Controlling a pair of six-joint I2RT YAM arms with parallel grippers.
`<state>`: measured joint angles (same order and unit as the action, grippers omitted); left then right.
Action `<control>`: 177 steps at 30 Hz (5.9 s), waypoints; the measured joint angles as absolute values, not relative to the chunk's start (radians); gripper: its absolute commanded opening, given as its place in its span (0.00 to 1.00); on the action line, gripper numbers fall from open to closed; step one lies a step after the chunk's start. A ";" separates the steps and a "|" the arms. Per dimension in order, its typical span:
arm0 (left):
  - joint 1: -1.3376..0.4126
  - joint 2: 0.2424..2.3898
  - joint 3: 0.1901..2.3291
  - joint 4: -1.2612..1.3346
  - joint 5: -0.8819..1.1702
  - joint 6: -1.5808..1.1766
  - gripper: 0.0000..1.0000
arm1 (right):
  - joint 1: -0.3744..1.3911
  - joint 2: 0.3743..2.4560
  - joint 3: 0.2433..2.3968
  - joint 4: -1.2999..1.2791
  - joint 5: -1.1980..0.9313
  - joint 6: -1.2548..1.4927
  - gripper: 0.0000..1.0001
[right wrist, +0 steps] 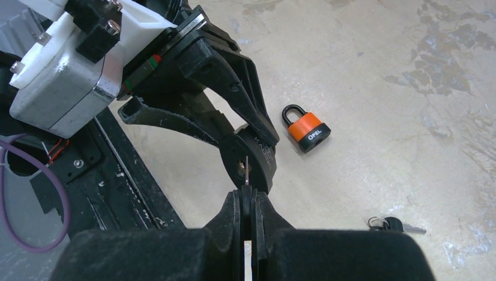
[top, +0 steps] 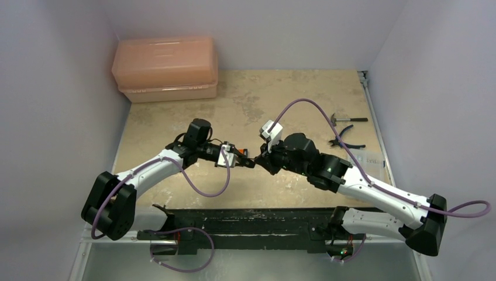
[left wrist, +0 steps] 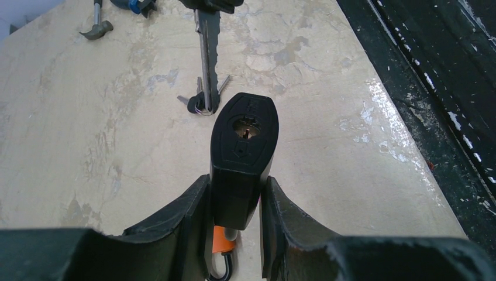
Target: Unlock with the key
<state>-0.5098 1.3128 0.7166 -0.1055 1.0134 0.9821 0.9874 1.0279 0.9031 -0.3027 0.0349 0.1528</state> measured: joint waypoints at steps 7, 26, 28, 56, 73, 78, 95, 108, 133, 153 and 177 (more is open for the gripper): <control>-0.510 1.317 0.717 -0.067 1.013 0.959 0.00 | 1.002 1.049 0.904 -0.303 0.035 0.152 0.00; -0.510 1.326 0.717 -0.060 1.007 0.953 0.00 | 1.015 1.076 0.904 -0.318 0.070 0.137 0.00; -0.510 1.326 0.717 -0.060 1.007 0.953 0.00 | 1.015 1.077 0.904 -0.323 0.070 0.136 0.00; -0.515 1.348 0.717 -0.063 0.996 0.953 0.00 | 1.032 1.117 0.916 -0.317 0.117 0.110 0.00; -0.522 1.363 0.717 -0.070 0.978 0.950 0.00 | 1.072 1.154 0.925 -0.316 0.167 0.062 0.00; -0.522 1.365 0.717 -0.070 0.968 0.950 0.00 | 1.088 1.168 0.934 -0.324 0.200 0.042 0.00; -0.527 1.365 0.717 -0.076 0.969 0.952 0.00 | 1.109 1.177 0.953 -0.353 0.226 0.026 0.00; -0.527 1.368 0.717 -0.128 0.934 0.953 0.00 | 1.150 1.264 1.014 -0.397 0.270 -0.030 0.00; -0.517 1.369 0.716 -0.162 0.916 0.981 0.00 | 1.184 1.371 1.121 -0.471 0.297 -0.105 0.00; -0.537 1.369 0.716 -0.124 0.961 0.975 0.00 | 1.200 1.088 1.025 -0.404 0.278 0.009 0.00; -0.538 1.369 0.716 -0.122 0.957 0.976 0.00 | 1.200 1.178 0.942 -0.365 0.298 0.045 0.00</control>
